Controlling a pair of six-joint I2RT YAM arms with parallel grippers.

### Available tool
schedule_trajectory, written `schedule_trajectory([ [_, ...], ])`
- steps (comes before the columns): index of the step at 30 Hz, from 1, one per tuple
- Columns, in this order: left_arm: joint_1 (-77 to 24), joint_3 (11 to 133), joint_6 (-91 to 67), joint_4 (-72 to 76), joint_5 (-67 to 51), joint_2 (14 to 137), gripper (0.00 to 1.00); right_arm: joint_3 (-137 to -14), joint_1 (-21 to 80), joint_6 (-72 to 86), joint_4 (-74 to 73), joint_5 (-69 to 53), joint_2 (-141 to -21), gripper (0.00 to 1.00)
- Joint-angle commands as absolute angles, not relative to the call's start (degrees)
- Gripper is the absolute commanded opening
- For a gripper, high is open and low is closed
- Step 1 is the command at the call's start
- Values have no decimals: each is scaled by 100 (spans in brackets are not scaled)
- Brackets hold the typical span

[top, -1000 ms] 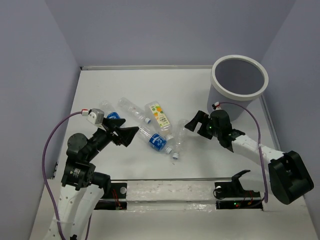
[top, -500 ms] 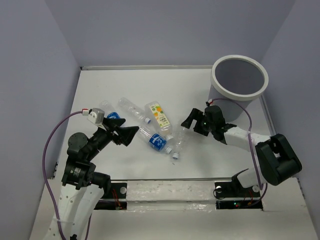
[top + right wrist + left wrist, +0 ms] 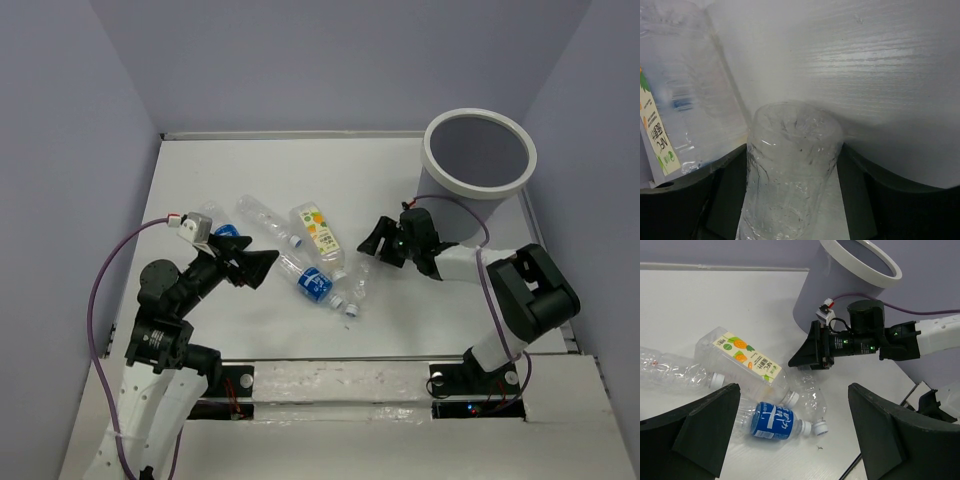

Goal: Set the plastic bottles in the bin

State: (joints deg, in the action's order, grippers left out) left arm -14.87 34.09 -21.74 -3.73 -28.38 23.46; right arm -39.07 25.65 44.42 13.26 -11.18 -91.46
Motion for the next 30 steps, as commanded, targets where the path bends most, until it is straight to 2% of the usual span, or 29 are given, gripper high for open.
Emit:
schedule_trajectory([
  [1,-1441,3357,-2206,-185,-2883,2382,99,-4078,2628,4483,1758,-958,-9194,63],
  [2,-1441,3366,-2206,-185,-2874,2391,99,-4035,2628,4482,1732,-906,-9141,55],
  [5,-1441,3366,-2206,-202,-2856,2391,99,-3797,2628,4412,1662,-704,-8729,45],
  [12,-1433,3349,-2276,-220,-2699,2391,99,-4006,2628,3903,204,-238,-6709,36],
  [14,-1441,3340,-2294,-237,-2646,2417,99,-4392,2628,3571,-95,-141,-6251,35],
  [17,-1476,3349,-2329,-290,-2497,2487,99,-5700,2628,2878,-771,420,-5757,34],
  [18,-1485,3357,-2338,-316,-2426,2513,99,-6435,2628,2648,-834,883,-5757,34],
  [20,-1485,3366,-2320,-351,-2391,2575,99,-7133,2628,1921,-861,1517,-5870,34],
  [21,-1485,3375,-2312,-360,-2373,2601,99,-7754,2628,1664,-809,2295,-6106,34],
  [23,-1485,3392,-2277,-404,-2294,2645,99,-8224,2628,666,-320,3569,-6658,33],
  [26,-1485,3401,-2268,-448,-2224,2672,99,-8979,2313,-312,199,4104,-7232,32],
  [30,-1485,3410,-2259,-475,-2171,2654,99,-9176,1645,-843,772,4393,-7742,33],
])
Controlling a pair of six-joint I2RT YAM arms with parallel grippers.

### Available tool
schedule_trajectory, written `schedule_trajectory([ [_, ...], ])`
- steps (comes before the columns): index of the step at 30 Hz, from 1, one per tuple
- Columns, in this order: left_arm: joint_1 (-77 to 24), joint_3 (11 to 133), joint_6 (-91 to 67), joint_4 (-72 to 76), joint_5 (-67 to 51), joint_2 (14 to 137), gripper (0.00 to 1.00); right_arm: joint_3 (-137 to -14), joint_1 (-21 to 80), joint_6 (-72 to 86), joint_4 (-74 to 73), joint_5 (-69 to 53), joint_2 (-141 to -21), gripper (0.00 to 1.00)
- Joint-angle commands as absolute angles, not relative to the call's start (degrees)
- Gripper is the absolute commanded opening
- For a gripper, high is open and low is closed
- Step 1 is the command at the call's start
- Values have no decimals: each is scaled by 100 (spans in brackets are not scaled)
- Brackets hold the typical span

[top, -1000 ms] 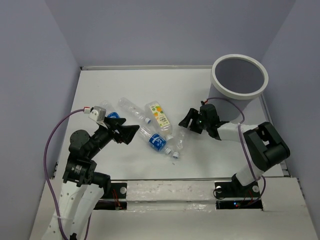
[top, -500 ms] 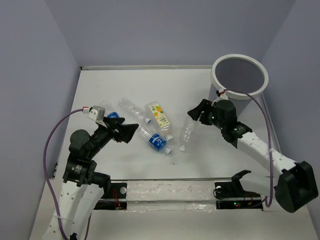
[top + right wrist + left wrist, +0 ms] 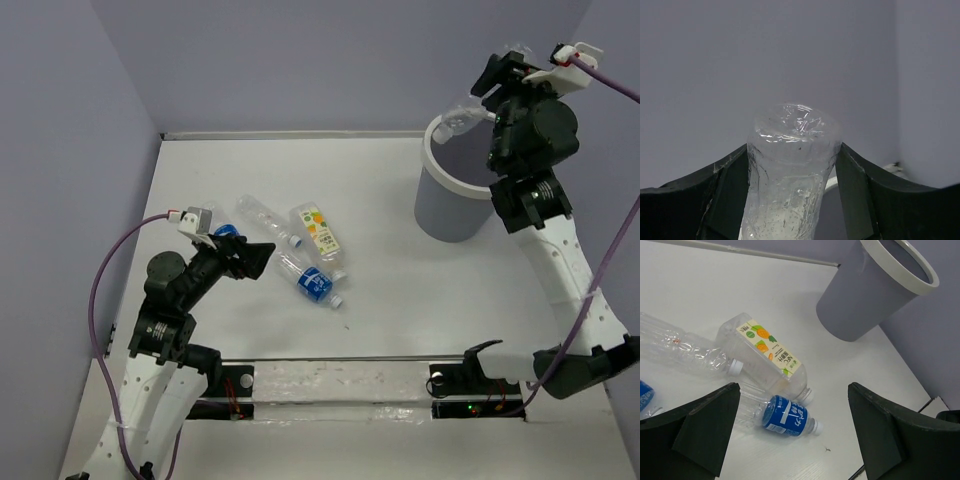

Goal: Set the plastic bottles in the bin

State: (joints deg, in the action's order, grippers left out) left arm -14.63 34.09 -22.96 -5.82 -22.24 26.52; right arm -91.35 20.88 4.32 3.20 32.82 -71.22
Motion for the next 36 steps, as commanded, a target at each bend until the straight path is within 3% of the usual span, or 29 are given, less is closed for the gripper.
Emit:
schedule_trajectory([
  [1,-1494,3410,-2259,-475,-2162,2646,99,-9150,1365,-913,869,4429,-7813,33],
  [7,-1503,3428,-2276,-545,-1987,2689,99,-8667,721,-896,1099,4324,-8077,34],
  [12,-1503,3472,-2303,-668,-1636,2707,98,-8446,721,-871,1021,4044,-7981,88],
  [13,-1494,3480,-2320,-685,-1600,2716,98,-8568,721,-653,854,3921,-7954,90],
  [18,-1450,3507,-2382,-800,-1275,2742,96,-8886,974,156,-498,1937,-7708,83],
  [21,-1371,3551,-2434,-922,-934,2795,95,-8895,1808,325,-1132,680,-7787,82],
  [28,-1266,3665,-2610,-1213,-220,2812,95,-8095,3725,668,-1310,44,-8296,83],
  [30,-1178,3683,-2619,-1239,-193,2839,95,-8086,4102,572,-1327,44,-8733,87],
  [33,-1090,3665,-2610,-1204,-272,2865,95,-8498,4271,580,-1651,44,-9515,97],
  [36,-1064,3656,-2593,-1178,-325,2857,95,-9034,4271,580,-1993,44,-10070,100],
])
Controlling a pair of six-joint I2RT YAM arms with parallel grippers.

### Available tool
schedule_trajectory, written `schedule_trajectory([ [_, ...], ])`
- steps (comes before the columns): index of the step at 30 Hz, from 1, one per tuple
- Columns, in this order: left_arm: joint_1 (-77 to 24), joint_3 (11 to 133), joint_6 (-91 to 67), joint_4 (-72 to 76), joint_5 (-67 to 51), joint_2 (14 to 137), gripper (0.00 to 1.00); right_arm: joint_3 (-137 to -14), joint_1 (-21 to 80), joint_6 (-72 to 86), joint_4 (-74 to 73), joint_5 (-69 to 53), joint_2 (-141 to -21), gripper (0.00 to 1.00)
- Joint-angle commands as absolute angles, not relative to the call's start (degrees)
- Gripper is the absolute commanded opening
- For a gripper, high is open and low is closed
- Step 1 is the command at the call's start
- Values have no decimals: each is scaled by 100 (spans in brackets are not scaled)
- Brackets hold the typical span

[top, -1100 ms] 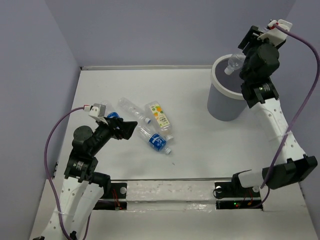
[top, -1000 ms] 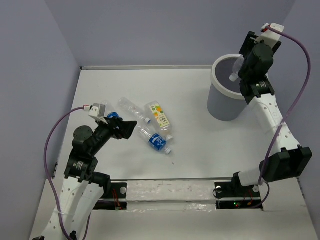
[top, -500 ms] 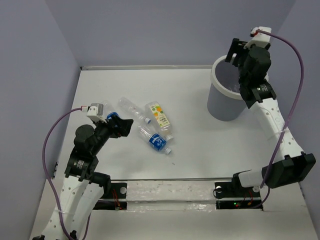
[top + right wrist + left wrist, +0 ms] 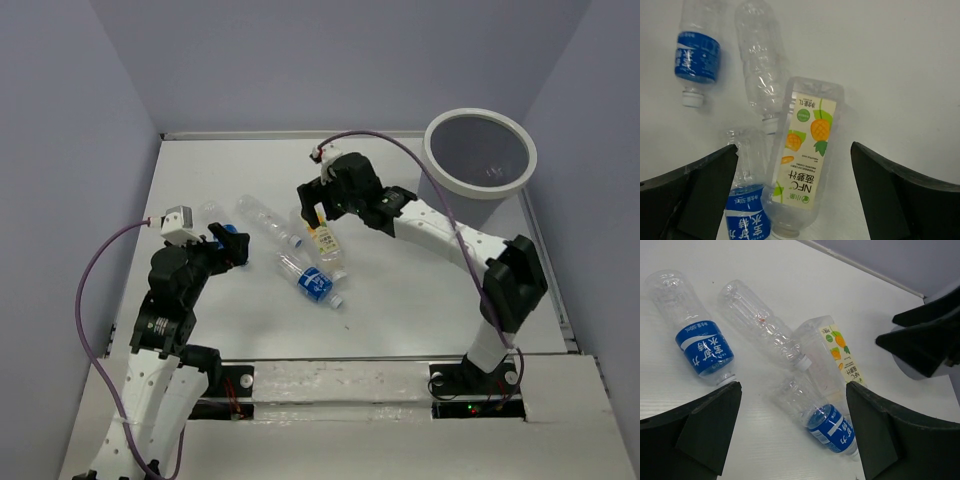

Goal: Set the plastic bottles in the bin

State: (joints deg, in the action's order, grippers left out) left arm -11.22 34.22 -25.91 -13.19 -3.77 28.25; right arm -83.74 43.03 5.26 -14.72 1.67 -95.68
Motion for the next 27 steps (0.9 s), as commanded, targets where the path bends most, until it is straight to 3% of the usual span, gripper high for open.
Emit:
schedule_trajectory([
  [1,-1055,3648,-2584,-1169,-360,2848,95,-9157,4271,571,-2082,53,-10238,100],
  [5,-1055,3630,-2566,-1125,-465,2839,95,-9729,4324,475,-2688,44,-11073,100],
  [20,-1055,3612,-2558,-1072,-554,2707,95,-9809,4430,721,-2760,-71,-11944,100],
  [25,-1055,3612,-2558,-1072,-563,2698,95,-9791,4430,721,-2733,421,-11813,84],
  [27,-1063,3612,-2558,-1081,-563,2698,95,-9756,4430,686,-2725,605,-11637,74],
])
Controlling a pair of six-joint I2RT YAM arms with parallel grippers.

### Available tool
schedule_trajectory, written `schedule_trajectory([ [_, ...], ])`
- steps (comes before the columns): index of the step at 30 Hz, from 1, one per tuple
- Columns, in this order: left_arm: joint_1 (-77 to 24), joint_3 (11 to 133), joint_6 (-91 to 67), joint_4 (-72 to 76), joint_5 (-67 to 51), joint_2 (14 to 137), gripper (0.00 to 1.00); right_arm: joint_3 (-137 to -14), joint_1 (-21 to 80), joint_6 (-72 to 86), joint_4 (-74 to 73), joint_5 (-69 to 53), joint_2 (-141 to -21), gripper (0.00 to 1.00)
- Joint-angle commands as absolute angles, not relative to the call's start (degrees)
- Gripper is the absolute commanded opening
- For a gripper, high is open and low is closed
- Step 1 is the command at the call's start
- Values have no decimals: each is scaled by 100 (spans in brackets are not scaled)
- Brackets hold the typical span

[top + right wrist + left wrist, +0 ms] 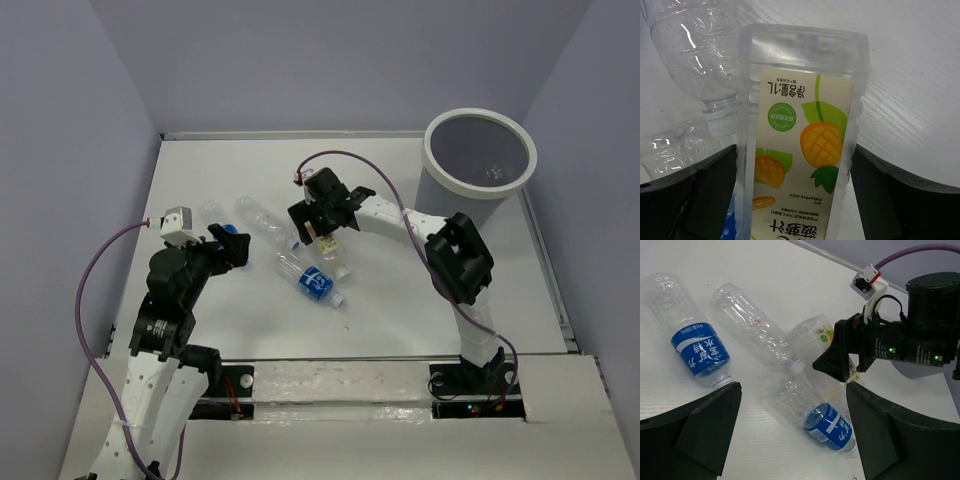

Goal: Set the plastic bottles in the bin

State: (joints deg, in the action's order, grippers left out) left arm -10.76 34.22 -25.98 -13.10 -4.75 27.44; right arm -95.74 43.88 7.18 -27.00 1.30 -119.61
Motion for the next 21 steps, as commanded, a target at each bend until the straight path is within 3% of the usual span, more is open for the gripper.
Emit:
schedule_trajectory([
  [1,-1063,3612,-2558,-1081,-554,2690,95,-9738,4430,668,-2725,667,-11567,69],
  [5,-1063,3612,-2575,-1072,-563,2681,95,-9642,4430,642,-2716,992,-11102,59],
  [14,-1063,3621,-2602,-1125,-431,2681,96,-10246,4202,-226,-2164,2487,-9520,55],
  [18,-1063,3621,-2602,-1125,-413,2663,96,-10494,3360,-360,-1487,2628,-8878,52],
  [21,-1090,3612,-2610,-1116,-422,2637,96,-9918,2542,-570,-367,3144,-8361,52],
])
